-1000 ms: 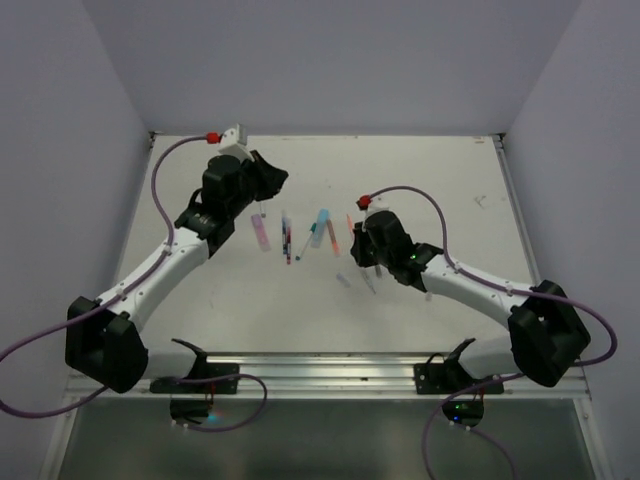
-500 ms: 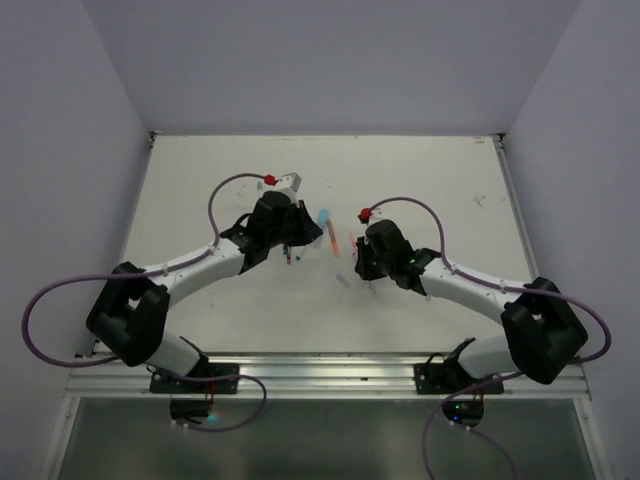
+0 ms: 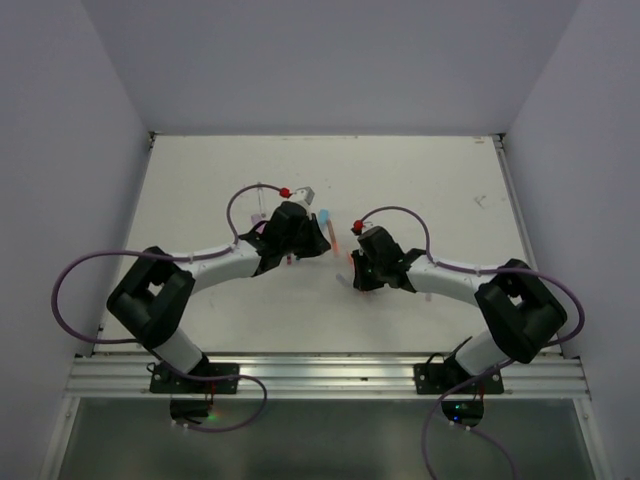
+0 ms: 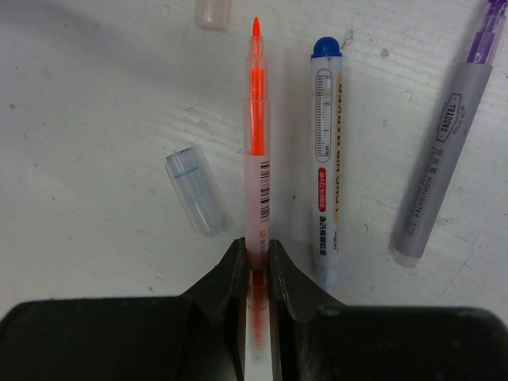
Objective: Open the pen caps
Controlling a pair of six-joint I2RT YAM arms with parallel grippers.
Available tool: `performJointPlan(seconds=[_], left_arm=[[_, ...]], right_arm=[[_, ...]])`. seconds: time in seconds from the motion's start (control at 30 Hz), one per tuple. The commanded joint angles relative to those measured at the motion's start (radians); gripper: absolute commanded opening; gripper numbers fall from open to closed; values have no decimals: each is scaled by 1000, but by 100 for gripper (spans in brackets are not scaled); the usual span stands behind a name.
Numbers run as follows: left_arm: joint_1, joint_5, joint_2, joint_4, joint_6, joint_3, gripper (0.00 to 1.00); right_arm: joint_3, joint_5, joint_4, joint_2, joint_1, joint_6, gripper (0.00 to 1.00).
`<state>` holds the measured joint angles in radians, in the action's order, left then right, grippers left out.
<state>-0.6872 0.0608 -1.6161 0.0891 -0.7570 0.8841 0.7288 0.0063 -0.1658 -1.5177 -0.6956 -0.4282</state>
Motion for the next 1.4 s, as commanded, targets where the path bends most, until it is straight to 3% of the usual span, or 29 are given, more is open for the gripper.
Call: performJointPlan(seconds=[0.0, 0.17, 0.37, 0.93, 1.13, 1.37], left_arm=[[-6, -21, -2, 61, -16, -8, 0], [-8, -26, -27, 61, -16, 3, 0], [-20, -19, -60, 70, -30, 7, 0], [-64, -21, -159, 100, -64, 81, 3], [-81, -24, -189, 100, -62, 110, 16], [-86, -49, -188, 84, -61, 111, 38]], right_arm=[[6, -25, 11, 2, -5, -17, 10], [9, -12, 6, 17, -4, -18, 25], [11, -8, -8, 33, -4, -14, 30], [-63, 66, 32, 263, -5, -12, 36], [-83, 67, 35, 280, -5, -10, 36], [-91, 67, 48, 287, -4, -9, 36]])
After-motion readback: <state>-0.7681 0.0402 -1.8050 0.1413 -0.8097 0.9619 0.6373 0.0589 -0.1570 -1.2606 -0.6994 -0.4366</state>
